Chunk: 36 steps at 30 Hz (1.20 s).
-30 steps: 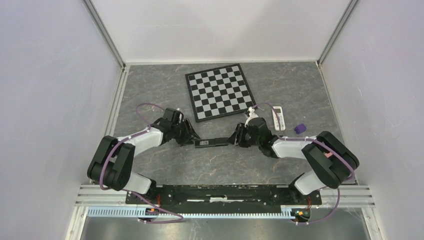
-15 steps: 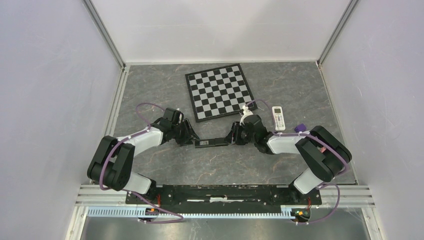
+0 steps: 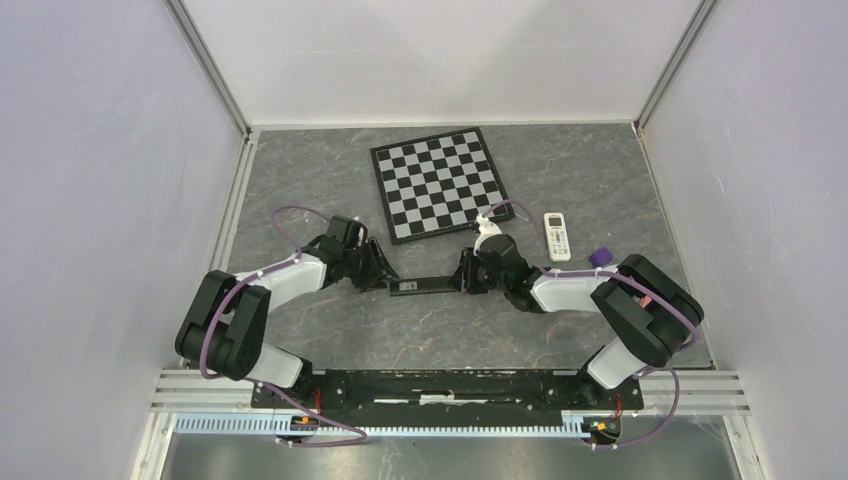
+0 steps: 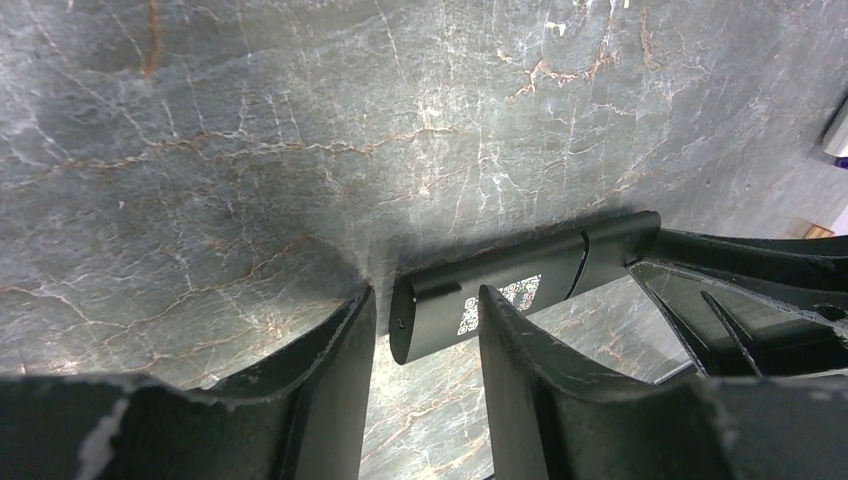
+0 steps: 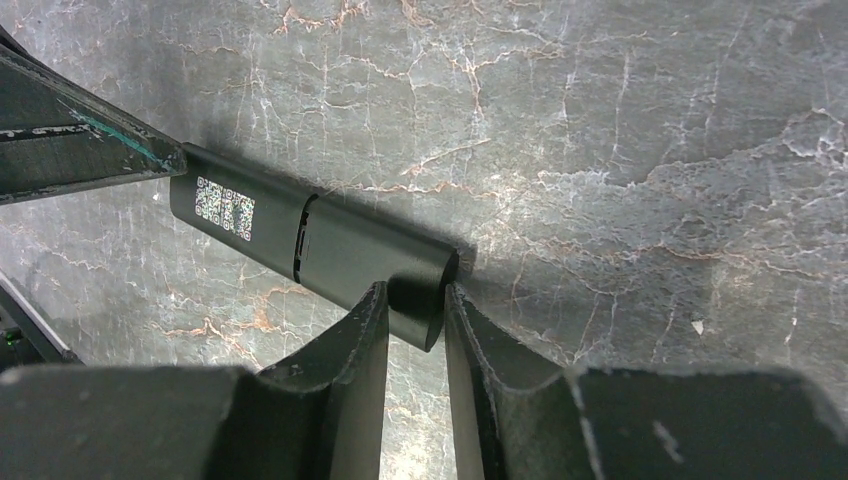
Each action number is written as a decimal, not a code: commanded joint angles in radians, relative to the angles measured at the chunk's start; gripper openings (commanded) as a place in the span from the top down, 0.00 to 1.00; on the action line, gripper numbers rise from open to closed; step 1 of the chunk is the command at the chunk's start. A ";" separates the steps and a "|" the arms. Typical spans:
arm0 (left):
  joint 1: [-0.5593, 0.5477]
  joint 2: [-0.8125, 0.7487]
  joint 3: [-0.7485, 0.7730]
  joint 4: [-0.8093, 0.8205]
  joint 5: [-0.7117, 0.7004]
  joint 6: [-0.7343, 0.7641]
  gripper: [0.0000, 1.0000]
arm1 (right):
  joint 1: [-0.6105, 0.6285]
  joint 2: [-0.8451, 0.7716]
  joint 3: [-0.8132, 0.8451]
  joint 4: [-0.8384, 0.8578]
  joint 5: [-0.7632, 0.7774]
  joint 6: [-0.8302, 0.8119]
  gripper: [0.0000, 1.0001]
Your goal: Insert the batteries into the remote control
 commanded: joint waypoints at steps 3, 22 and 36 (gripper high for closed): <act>-0.003 0.039 -0.012 0.021 0.031 0.020 0.55 | 0.010 0.009 0.007 -0.037 0.042 -0.007 0.72; -0.060 0.079 -0.079 0.164 0.105 -0.090 0.71 | 0.135 0.056 0.004 -0.005 0.097 0.207 0.81; -0.014 -0.092 0.127 -0.114 -0.182 -0.038 0.36 | 0.002 -0.211 0.033 -0.078 0.173 -0.227 0.32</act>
